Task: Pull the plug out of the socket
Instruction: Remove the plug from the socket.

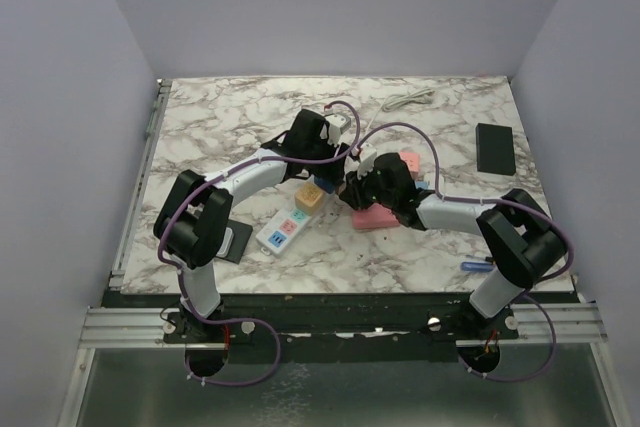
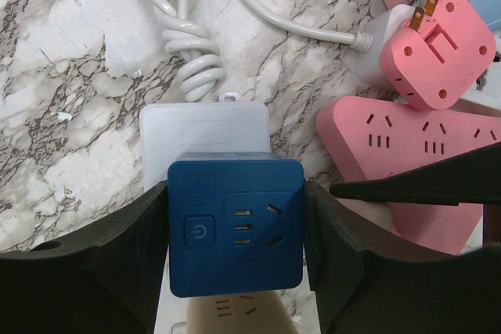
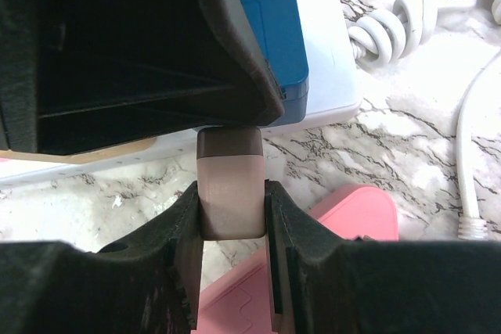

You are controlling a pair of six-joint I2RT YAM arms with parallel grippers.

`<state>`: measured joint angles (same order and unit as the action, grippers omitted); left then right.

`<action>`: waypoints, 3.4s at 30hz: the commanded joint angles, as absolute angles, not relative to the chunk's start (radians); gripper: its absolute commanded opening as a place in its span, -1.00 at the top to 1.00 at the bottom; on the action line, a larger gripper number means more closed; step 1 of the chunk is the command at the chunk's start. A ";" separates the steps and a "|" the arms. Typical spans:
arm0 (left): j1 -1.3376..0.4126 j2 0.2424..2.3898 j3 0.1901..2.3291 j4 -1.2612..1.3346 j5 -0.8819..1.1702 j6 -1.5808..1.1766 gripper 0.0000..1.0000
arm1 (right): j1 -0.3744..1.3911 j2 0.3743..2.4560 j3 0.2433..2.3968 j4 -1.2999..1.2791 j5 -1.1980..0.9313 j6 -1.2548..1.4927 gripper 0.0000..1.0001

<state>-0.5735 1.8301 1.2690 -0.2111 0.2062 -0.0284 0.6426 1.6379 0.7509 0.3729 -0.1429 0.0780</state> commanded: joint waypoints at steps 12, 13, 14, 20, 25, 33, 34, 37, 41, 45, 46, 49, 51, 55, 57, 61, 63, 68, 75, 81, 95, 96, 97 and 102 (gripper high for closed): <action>-0.545 1.942 1.203 -0.457 0.079 0.030 1.00 | 0.577 1.584 0.757 0.474 -0.185 0.047 0.99; -0.543 1.943 1.204 -0.458 0.078 0.029 1.00 | 0.578 1.582 0.753 0.473 -0.186 0.052 0.99; -0.542 1.942 1.204 -0.457 0.077 0.028 1.00 | 0.578 1.582 0.747 0.477 -0.188 0.060 0.99; -0.540 1.945 1.203 -0.457 0.072 0.028 1.00 | 0.596 1.580 0.718 0.504 -0.189 0.088 0.99; -0.540 1.948 1.204 -0.457 0.069 0.028 1.00 | 0.607 1.577 0.715 0.503 -0.188 0.088 0.99; -0.534 1.945 1.203 -0.457 0.064 0.025 1.00 | 0.616 1.549 0.702 0.490 -0.185 0.084 0.99; -0.534 1.945 1.204 -0.458 0.064 0.024 1.00 | 0.619 1.546 0.701 0.488 -0.186 0.084 0.99; -0.534 1.944 1.203 -0.457 0.064 0.022 1.00 | 0.621 1.539 0.702 0.480 -0.191 0.083 0.99; -0.534 1.944 1.203 -0.457 0.065 0.022 1.00 | 0.624 1.527 0.701 0.476 -0.200 0.082 0.99; -0.534 1.944 1.203 -0.457 0.063 0.022 1.00 | 0.624 1.523 0.703 0.467 -0.196 0.078 0.99; -0.533 1.944 1.203 -0.458 0.062 0.023 1.00 | 0.624 1.522 0.702 0.468 -0.194 0.077 0.99; -0.532 1.944 1.203 -0.458 0.059 0.022 1.00 | 0.624 1.517 0.701 0.464 -0.193 0.077 0.99; -0.531 1.943 1.203 -0.459 0.053 0.022 1.00 | 0.624 1.516 0.702 0.459 -0.197 0.077 0.99; -0.527 1.942 1.204 -0.459 0.049 0.020 1.00 | 0.626 1.513 0.704 0.447 -0.202 0.074 0.99; -0.524 1.942 1.204 -0.460 0.048 0.018 1.00 | 0.626 1.513 0.704 0.442 -0.206 0.074 0.99; -0.519 1.942 1.204 -0.460 0.041 0.014 1.00 | 0.626 1.509 0.699 0.431 -0.213 0.074 0.99; -0.513 1.941 1.206 -0.462 0.039 0.011 1.00 | 0.626 1.504 0.697 0.422 -0.215 0.074 0.99; -0.503 1.937 1.207 -0.462 0.039 0.009 1.00 | 0.627 1.497 0.687 0.403 -0.225 0.075 0.99; -0.494 1.936 1.207 -0.463 0.040 0.005 1.00 | 0.632 1.492 0.673 0.391 -0.229 0.083 0.99; -0.489 1.930 1.207 -0.464 0.048 0.004 1.00 | 0.640 1.529 0.667 0.384 -0.222 0.078 0.99; -0.478 1.898 1.208 -0.455 0.055 0.004 1.00 | 0.649 1.466 0.661 0.401 -0.148 0.126 0.99; -0.474 1.892 1.206 -0.451 0.056 -0.020 1.00 | 0.648 1.450 0.665 0.387 -0.126 0.137 0.99; -0.469 1.884 1.205 -0.445 0.058 -0.029 1.00 | 0.648 1.434 0.671 0.367 -0.091 0.163 0.99; -0.449 1.847 1.192 -0.423 0.079 -0.055 1.00 | 0.646 1.365 0.713 0.247 0.057 0.201 0.99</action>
